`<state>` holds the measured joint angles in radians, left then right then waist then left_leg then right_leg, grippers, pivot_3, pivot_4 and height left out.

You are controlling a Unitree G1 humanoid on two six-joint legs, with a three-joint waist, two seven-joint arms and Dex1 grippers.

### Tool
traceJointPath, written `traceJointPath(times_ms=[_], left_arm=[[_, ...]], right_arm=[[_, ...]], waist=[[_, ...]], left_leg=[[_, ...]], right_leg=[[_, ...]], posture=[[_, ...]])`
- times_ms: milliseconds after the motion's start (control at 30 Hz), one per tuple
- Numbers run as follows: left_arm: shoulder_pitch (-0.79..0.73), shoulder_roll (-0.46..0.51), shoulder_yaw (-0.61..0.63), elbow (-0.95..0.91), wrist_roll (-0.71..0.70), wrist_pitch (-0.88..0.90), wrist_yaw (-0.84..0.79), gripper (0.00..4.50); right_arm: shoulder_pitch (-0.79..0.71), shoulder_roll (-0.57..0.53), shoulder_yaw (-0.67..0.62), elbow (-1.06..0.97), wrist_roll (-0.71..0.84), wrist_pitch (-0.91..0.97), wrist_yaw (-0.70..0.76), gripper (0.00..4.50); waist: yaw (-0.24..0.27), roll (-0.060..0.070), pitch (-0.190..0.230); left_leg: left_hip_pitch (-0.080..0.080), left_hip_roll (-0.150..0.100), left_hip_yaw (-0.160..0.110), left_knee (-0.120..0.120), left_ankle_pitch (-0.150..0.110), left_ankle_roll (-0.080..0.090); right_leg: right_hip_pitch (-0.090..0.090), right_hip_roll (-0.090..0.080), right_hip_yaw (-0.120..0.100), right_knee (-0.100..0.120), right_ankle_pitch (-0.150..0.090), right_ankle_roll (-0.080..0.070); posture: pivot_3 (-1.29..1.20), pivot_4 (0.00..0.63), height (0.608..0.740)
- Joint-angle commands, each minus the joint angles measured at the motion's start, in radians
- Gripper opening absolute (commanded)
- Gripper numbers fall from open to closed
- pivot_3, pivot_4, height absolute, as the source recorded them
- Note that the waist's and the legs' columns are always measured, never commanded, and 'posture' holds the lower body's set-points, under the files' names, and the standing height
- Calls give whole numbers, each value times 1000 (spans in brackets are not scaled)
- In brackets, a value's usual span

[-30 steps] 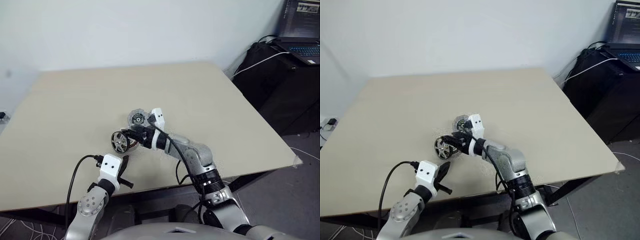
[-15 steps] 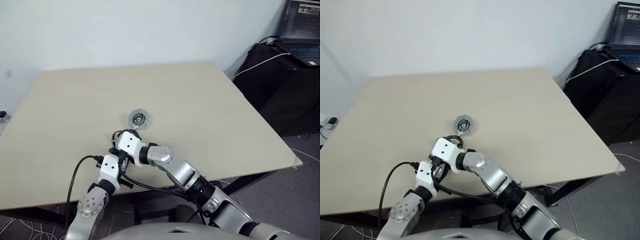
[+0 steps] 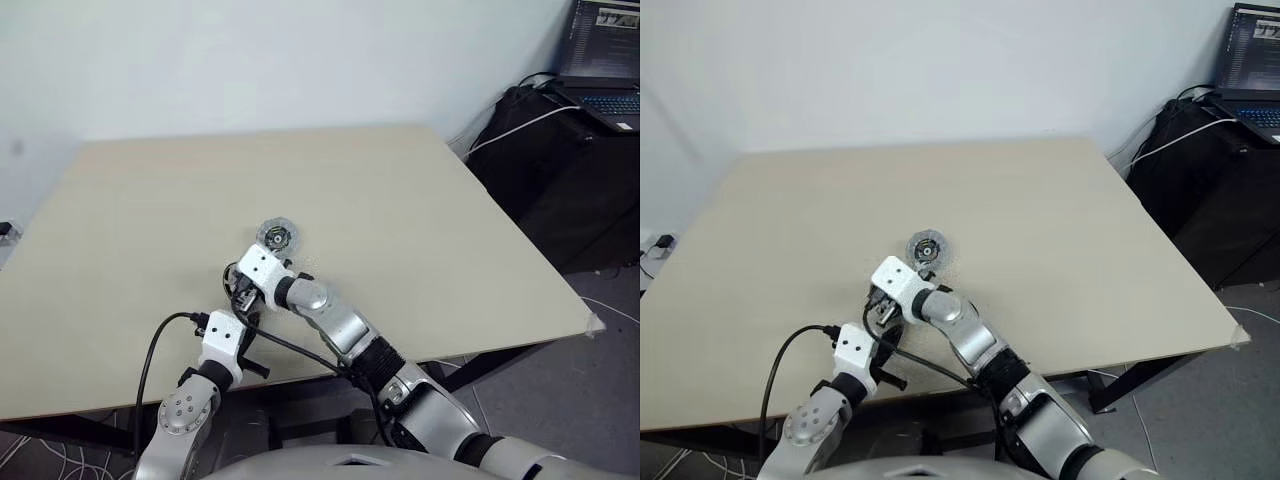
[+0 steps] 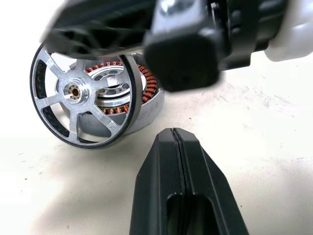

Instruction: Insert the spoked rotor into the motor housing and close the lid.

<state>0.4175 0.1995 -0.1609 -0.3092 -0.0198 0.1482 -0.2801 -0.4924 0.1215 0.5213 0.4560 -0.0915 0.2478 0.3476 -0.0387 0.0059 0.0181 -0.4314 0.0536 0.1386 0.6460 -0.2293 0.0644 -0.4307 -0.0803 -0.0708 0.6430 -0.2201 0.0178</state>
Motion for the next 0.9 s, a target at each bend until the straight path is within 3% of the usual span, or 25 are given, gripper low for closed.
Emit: traceJointPath(times_ms=[33,900], left_arm=[[-10,1,3,-7,-3,-24,0,0],[-20,-5,15,-12,4,-34,18,0]], right_arm=[[-33,13,-40,5,-19,-9,-31,59],[-65,-11,-112,63,-89,14,-69,59]], waist=[[0,0,0],[-1,0,0]], left_leg=[[0,0,0,0,0,0],[0,0,1,1,0,0]], right_leg=[[0,0,0,0,0,0],[0,2,0,1,0,0]], posture=[[0,0,740],[0,0,740]])
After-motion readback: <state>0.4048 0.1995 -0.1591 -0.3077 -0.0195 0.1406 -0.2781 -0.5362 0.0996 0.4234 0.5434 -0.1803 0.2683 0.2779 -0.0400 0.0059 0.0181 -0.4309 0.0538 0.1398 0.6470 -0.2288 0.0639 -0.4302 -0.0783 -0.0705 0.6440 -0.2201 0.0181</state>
